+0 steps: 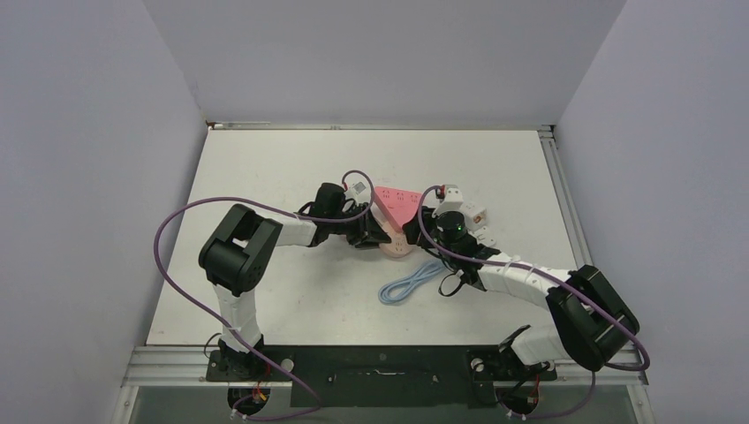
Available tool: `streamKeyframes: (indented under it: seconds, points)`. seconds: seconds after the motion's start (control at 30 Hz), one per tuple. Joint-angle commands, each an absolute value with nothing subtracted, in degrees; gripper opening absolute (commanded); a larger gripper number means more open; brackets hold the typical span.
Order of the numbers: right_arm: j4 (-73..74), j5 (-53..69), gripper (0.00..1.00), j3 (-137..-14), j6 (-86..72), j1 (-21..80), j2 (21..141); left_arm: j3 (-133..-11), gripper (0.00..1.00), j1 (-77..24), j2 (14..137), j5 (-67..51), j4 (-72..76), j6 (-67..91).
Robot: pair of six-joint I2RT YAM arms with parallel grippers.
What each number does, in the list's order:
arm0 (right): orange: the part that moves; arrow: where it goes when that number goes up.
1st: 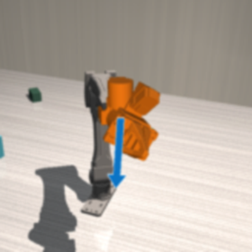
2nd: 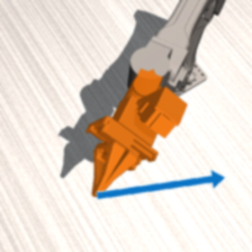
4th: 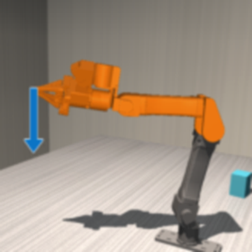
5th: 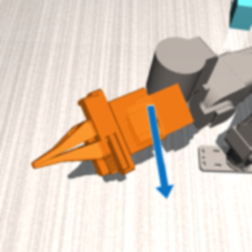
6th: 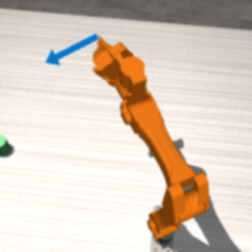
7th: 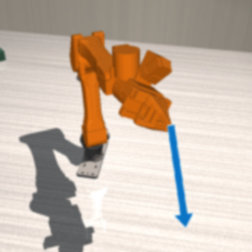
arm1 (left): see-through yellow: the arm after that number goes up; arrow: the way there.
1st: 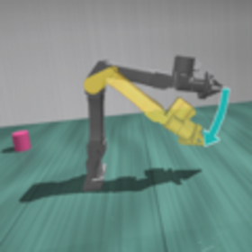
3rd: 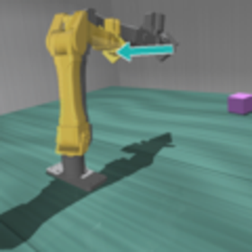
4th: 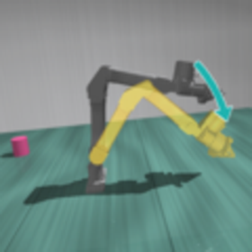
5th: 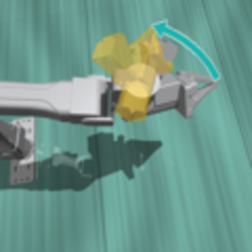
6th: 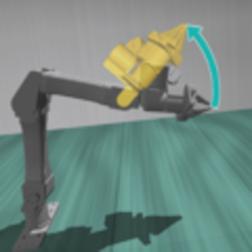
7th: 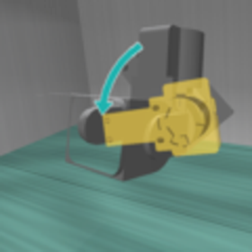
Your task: Pull the plug off the socket
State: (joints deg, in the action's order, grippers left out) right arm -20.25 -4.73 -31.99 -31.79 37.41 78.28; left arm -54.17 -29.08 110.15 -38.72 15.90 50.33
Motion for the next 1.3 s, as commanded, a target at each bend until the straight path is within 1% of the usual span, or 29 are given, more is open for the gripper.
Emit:
streamKeyframes:
  seconds: [0.0,0.3,0.47,0.57,0.67,0.77,0.93,1.03,1.17,1.27]
  points:
    - [-26.5,2.1,0.05,-31.3,-34.4,35.6,78.0,-54.9,0.0,-28.7,109.6,-35.2,14.6,46.9]
    - [-23.6,-5.4,0.05,-32.4,-31.2,38.8,76.4,-55.0,0.0,-28.7,109.8,-35.3,14.5,46.9]
    - [-21.0,-17.4,0.05,-33.5,-26.3,46.4,73.6,-55.0,0.0,-28.7,109.9,-35.3,14.5,46.9]
    - [-20.9,-19.0,0.05,-32.8,-27.1,46.5,72.2,-55.0,0.0,-28.7,110.0,-35.2,14.4,46.9]
    - [-18.6,-19.7,0.05,-32.6,-28.9,43.2,71.8,-55.0,0.0,-28.7,109.8,-35.2,14.4,46.8]
    - [-17.1,-16.6,0.05,-31.2,-31.1,36.8,70.2,-55.5,0.0,-28.7,109.5,-35.6,13.9,46.5]
    - [-12.7,-16.1,0.05,-29.4,-32.6,29.7,65.7,-58.8,0.0,-28.7,108.8,-36.7,9.5,43.3]
    - [-10.2,-12.5,0.05,-28.7,-33.4,24.3,64.8,-60.9,0.0,-28.7,108.1,-36.0,5.1,40.3]
    - [-8.2,-10.4,0.06,-26.8,-34.3,21.5,64.4,-62.0,0.0,-28.7,107.7,-35.7,3.1,38.7]
    - [-8.1,-9.8,0.08,-24.9,-34.8,19.5,64.7,-62.7,0.0,-28.7,107.7,-36.0,2.0,38.1]
